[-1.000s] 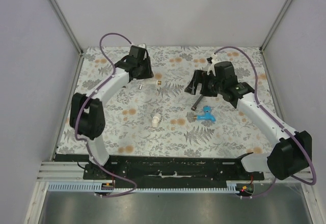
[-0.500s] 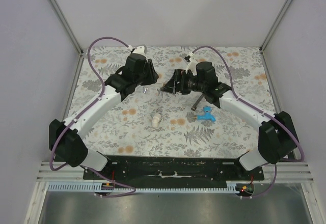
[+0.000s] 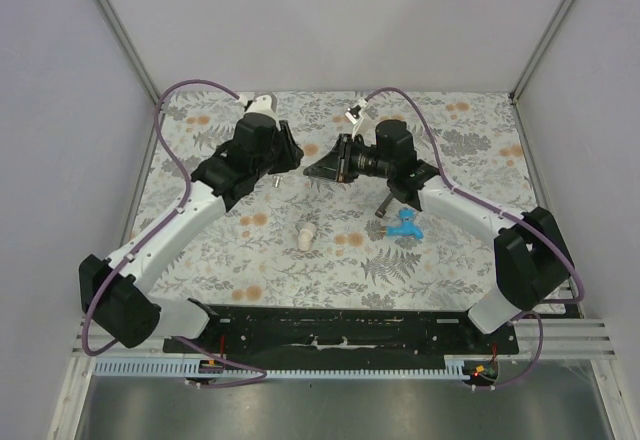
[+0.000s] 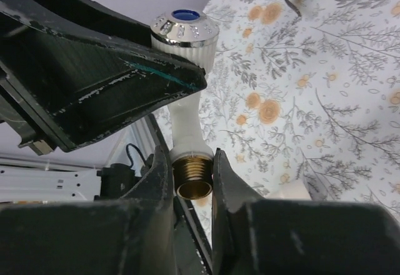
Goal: Install the water faucets
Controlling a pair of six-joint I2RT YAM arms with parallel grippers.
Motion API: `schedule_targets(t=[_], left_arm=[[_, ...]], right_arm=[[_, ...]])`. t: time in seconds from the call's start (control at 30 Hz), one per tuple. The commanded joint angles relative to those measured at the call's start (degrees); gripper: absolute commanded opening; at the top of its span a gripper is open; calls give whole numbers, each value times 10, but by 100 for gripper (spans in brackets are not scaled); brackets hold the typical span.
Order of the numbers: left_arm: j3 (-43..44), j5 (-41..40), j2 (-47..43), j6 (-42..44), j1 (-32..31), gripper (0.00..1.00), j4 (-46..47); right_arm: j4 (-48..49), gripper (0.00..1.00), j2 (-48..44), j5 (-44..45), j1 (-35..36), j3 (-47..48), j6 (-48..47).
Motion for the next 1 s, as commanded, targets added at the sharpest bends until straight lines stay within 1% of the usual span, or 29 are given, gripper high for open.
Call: schedule_targets(t=[0.0,0.03,0.1,0.13,0.2,0.23,0.27,0.3,0.37,0.47,0.53,0.63,0.67,0.8,0.9,0.97], left_arm=[[-2,-11,-44,2,-2,4,25],[0,-9,-48,12,-2,9,23],[7,-1,-61,34,1,25,14],[12,10,-70,48,7,39,7],[23,44,-86,73,27,60,-9],[29,70,-95,85,45,65,-20],[35,115,-106,95,63,69,-27],[45,150,-114,104,88,71,-38],[54,250,-133,121,141,75,-46],[61,376,-152,135,219,77,-45],[64,440,-156,164,241,78,-49],[51,544,-160,202,248,77,-31],[43,586,-161,204,250,78,-16],[8,674,-166,198,253,79,76],[-61,692,-192,198,252,80,188],[-101,693,-211,178,252,82,278]], right_arm=[[46,0,9,-29,1,23,3],[48,0,8,-29,1,20,-8],[27,0,1,-29,-1,23,-38],[-3,0,-3,-30,-2,32,-54],[-60,0,-15,-33,-3,51,-102],[-87,0,-23,-36,-5,61,-129],[-101,0,-32,-44,-9,64,-152],[-102,0,-41,-62,-14,64,-166],[-85,0,-59,-83,-26,58,-178],[-77,0,-73,-128,-42,67,-203],[-78,0,-78,-166,-52,85,-214],[-96,0,-71,-209,-56,121,-218],[-99,0,-67,-219,-56,129,-218],[-85,0,-65,-249,-57,149,-217],[-84,0,-64,-265,-58,170,-220],[-65,0,-62,-268,-57,175,-211]])
